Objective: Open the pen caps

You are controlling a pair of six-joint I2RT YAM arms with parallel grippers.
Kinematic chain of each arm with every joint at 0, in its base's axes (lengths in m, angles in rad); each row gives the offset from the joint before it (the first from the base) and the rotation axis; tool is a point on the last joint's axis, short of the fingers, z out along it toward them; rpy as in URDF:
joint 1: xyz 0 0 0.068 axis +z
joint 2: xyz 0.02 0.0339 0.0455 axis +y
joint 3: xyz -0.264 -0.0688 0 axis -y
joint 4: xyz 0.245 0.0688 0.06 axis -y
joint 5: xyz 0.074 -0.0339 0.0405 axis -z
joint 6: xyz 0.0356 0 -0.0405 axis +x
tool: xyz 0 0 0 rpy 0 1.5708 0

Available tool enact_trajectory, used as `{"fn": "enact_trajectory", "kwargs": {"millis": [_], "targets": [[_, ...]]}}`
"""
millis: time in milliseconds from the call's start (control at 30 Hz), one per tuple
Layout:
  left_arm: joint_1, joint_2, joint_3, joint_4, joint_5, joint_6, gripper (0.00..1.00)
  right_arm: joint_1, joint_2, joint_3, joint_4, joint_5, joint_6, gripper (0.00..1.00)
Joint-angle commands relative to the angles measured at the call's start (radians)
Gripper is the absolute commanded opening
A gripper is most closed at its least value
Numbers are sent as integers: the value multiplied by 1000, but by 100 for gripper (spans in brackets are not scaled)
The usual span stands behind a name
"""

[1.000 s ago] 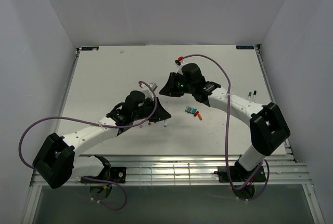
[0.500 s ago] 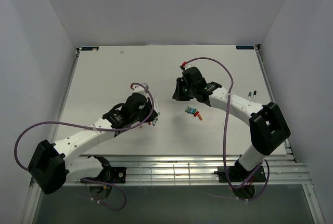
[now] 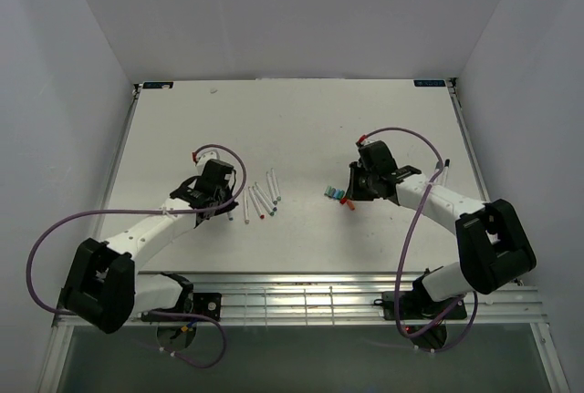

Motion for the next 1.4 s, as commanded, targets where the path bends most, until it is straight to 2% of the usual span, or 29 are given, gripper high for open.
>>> {"fn": "enact_trajectory", "kwargs": {"millis": [0, 233, 333, 600, 833, 867, 1067, 1267, 1367], "targets": [[18, 28, -8, 40, 23, 17, 11, -29, -8, -28, 26, -2, -35, 9], [39, 118, 3, 92, 42, 22, 16, -80, 19, -57, 38, -9, -53, 14], [47, 149, 6, 121, 84, 20, 21, -89, 26, -68, 44, -9, -56, 16], [50, 223, -12, 184, 176, 0, 24, -93, 69, -81, 82, -54, -58, 20], [50, 232, -35, 221, 230, -15, 40, -93, 103, -75, 105, -84, -52, 27], [50, 231, -38, 221, 232, -17, 44, -93, 101, -74, 105, -84, -52, 29], [50, 200, -57, 218, 227, -21, 51, -95, 94, -78, 98, -71, -49, 34], [50, 133, -71, 202, 239, -20, 59, -97, 48, -57, 63, -41, -44, 36], [50, 54, -54, 167, 220, 12, 68, -110, -1, -9, 3, 10, -49, 37]]}}
